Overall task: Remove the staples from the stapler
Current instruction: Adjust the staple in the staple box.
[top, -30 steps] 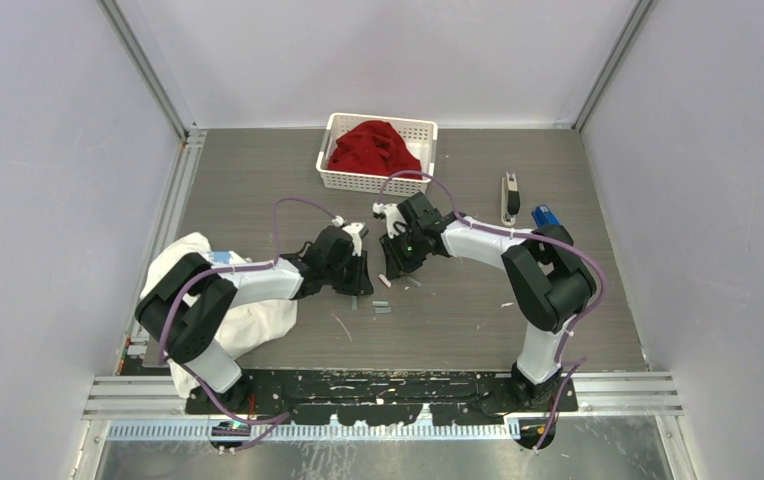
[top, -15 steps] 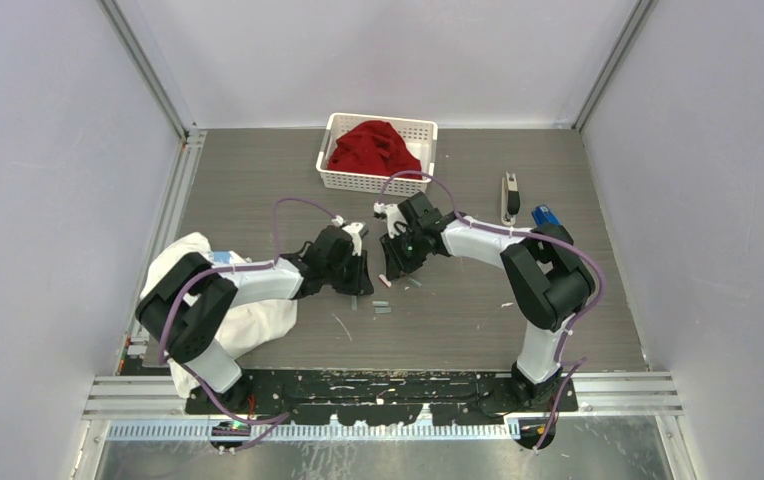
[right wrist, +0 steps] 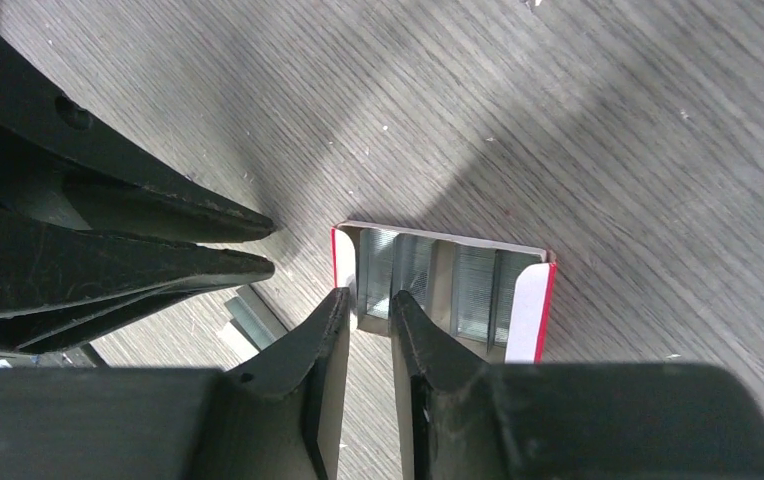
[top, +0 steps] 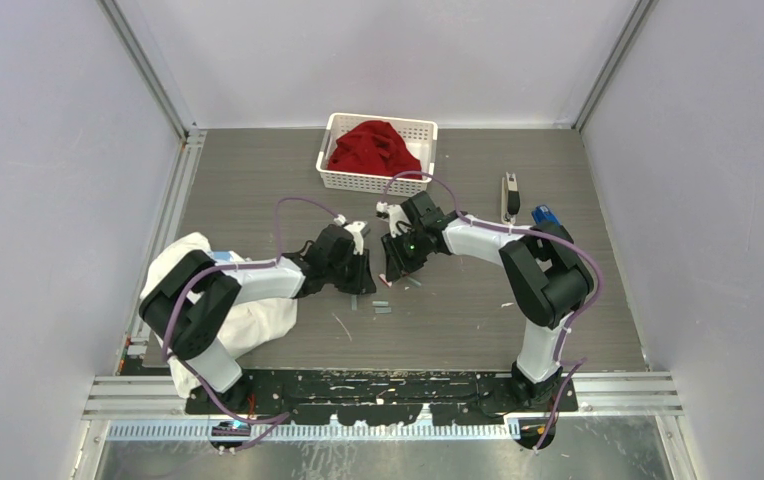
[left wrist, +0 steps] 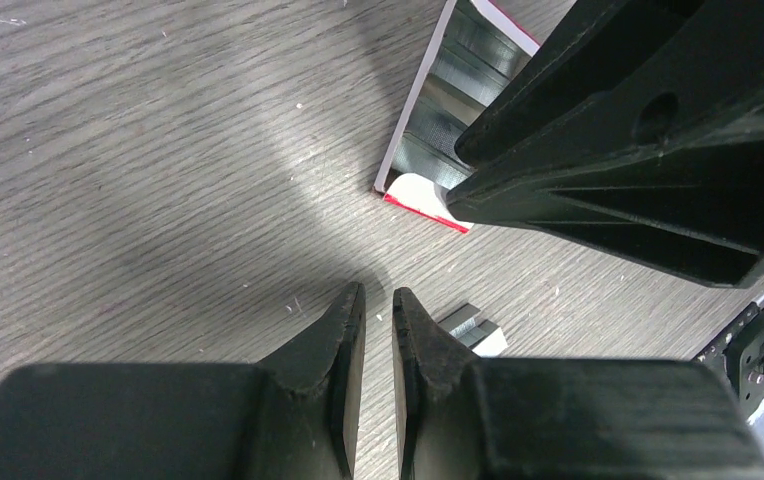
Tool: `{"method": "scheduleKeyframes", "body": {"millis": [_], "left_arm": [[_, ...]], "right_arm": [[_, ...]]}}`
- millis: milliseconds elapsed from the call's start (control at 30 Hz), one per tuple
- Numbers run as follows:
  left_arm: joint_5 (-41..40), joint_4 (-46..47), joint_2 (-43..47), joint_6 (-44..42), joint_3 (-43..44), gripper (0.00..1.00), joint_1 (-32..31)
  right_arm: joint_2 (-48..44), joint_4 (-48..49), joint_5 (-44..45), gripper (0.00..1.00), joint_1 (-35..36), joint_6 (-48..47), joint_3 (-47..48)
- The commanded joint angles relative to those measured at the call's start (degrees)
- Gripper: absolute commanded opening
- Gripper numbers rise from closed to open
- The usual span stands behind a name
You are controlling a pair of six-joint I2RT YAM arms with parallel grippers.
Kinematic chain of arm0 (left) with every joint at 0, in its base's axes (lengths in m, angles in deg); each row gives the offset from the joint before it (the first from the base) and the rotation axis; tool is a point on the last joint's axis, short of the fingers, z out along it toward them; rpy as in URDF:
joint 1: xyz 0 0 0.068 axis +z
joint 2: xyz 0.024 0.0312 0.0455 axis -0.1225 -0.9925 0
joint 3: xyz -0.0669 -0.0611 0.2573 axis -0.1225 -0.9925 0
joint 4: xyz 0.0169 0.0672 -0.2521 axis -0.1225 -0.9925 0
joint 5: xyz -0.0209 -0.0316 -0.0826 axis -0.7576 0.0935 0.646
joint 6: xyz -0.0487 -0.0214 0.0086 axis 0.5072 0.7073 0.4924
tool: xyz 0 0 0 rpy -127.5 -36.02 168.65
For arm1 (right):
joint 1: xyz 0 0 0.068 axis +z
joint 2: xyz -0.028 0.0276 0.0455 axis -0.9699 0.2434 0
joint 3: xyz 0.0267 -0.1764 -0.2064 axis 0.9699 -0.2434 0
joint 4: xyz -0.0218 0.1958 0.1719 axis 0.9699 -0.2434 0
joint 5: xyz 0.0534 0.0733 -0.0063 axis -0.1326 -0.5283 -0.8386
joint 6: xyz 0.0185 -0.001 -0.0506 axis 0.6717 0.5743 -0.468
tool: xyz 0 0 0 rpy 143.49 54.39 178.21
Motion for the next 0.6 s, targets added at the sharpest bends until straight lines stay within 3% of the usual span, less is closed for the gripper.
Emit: {"method": "scheduleKeyframes", "body": {"millis": [0, 567], "left_arm": [[-0.59, -0.48, -1.68, -0.52, 0.5, 0.18, -0.12], [-0.22, -0.21, -2.31, -0.5, 0.76, 0.17, -0.22]], "right_arm": [[0.15, 1.28, -2.37, 0.28, -0.27, 0.94, 1.99], [0.9, 1.47, -5.97, 0.31, -0.44, 1.85, 1.9]]}}
